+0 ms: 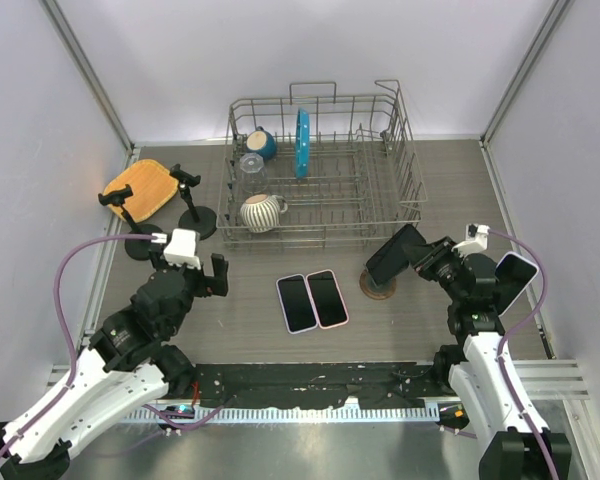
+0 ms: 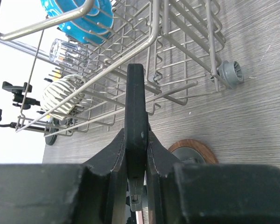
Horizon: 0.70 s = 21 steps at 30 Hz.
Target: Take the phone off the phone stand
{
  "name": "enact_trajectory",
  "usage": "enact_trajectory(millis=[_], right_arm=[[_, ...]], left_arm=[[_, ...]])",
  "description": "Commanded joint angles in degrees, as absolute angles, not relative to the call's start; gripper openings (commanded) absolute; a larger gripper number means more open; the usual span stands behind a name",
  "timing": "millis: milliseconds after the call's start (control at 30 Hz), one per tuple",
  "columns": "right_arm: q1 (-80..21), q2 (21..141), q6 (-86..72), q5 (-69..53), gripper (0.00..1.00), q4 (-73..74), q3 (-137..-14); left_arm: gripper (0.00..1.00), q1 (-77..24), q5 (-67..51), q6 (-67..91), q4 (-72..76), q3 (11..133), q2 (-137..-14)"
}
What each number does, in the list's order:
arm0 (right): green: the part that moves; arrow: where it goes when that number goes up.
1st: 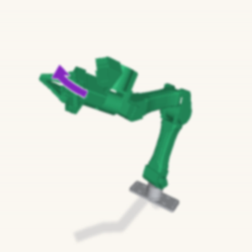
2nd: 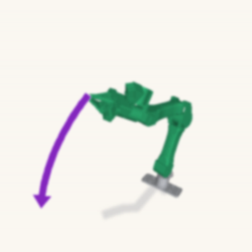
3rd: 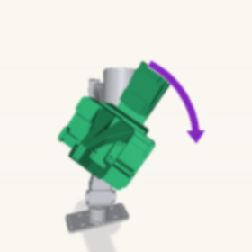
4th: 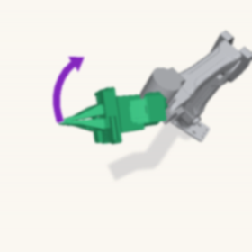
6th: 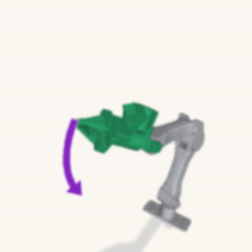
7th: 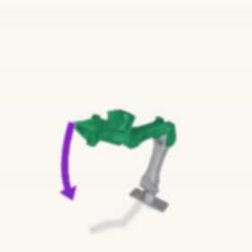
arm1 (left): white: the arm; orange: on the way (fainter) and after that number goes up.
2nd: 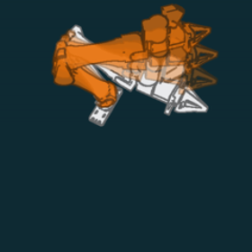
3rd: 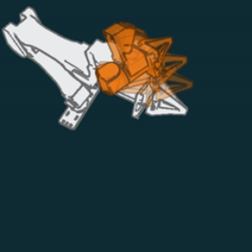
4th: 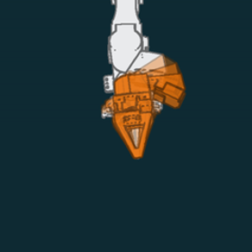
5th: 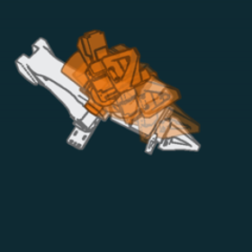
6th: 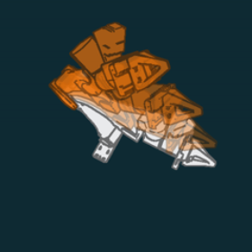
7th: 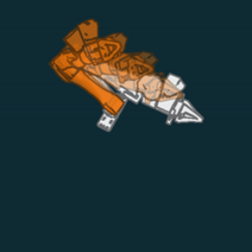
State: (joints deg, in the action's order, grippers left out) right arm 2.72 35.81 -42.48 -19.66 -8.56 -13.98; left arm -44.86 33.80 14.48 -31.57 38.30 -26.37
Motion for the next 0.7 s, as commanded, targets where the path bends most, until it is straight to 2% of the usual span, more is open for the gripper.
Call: enact_trajectory(millis=[0,33,167,667], right_arm=[[2.2,34.4,-41.0,-20.5,0.15,-10.1,-16.1],[1.8,34.3,-40.5,-21.1,0.10,-9.7,-16.5],[1.0,33.7,-39.0,-21.2,0.01,-6.6,-19.2],[-2.7,30.1,-36.0,-22.3,0.01,4.9,-30.7]], left_arm=[[1.00,-44.6,32.4,14.0,-30.2,38.8,-27.1],[1.00,-44.6,32.0,14.1,-30.0,38.8,-27.0],[1.00,-44.6,30.5,14.9,-28.8,38.2,-26.7],[1.00,-44.5,27.3,17.4,-26.6,37.5,-27.1]])
